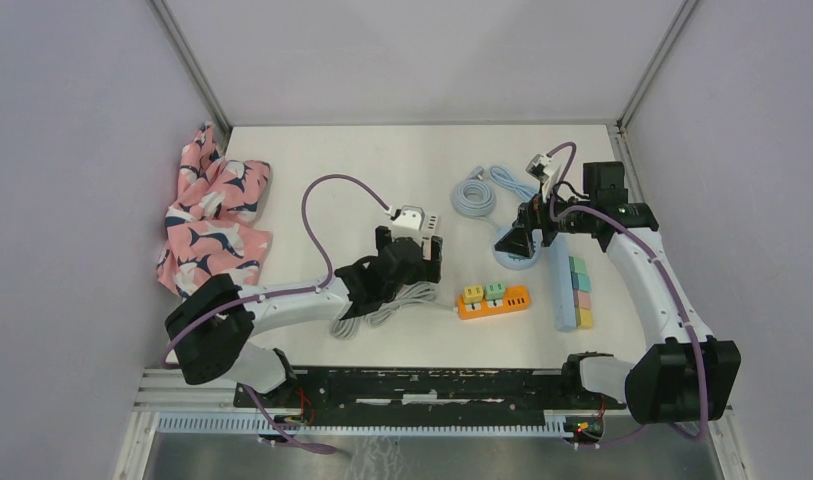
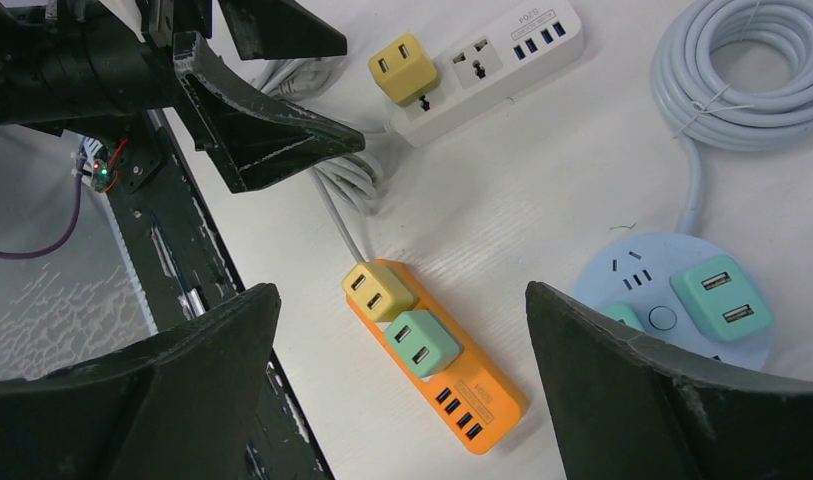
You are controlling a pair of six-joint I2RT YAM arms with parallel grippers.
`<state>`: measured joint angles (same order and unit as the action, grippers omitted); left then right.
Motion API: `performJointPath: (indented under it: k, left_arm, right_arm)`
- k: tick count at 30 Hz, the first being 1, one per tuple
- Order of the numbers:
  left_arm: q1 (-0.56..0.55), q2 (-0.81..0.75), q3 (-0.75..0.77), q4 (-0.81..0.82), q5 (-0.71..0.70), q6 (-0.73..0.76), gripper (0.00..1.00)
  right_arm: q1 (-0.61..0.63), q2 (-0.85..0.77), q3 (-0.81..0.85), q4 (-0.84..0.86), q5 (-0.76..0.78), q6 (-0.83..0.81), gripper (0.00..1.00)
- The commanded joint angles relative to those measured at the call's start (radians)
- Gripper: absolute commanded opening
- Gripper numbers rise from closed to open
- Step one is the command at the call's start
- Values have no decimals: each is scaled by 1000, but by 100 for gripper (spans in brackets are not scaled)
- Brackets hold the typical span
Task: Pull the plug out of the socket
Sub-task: Remove the plug from the socket.
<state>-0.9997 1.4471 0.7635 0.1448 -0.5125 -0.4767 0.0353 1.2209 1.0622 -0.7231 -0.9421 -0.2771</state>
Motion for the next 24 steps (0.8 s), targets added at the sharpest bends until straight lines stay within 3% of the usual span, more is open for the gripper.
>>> performJointPath:
  k: [1,6,17,24]
  left_arm:
    - [8,-27,0,72,-2,38,98]
    - [10,-7,25,45,-5,58,98]
    - [36,176,242,-201,-87,86,95]
    - [107,233,271,-192,78,90,86]
  right_arm:
    - [8,1,16,15,-21,0,100]
    - [12,5,17,13,-19,-2,100]
    - [16,5,17,10,-12,-7,100]
    - [19,5,17,10,-12,-7,100]
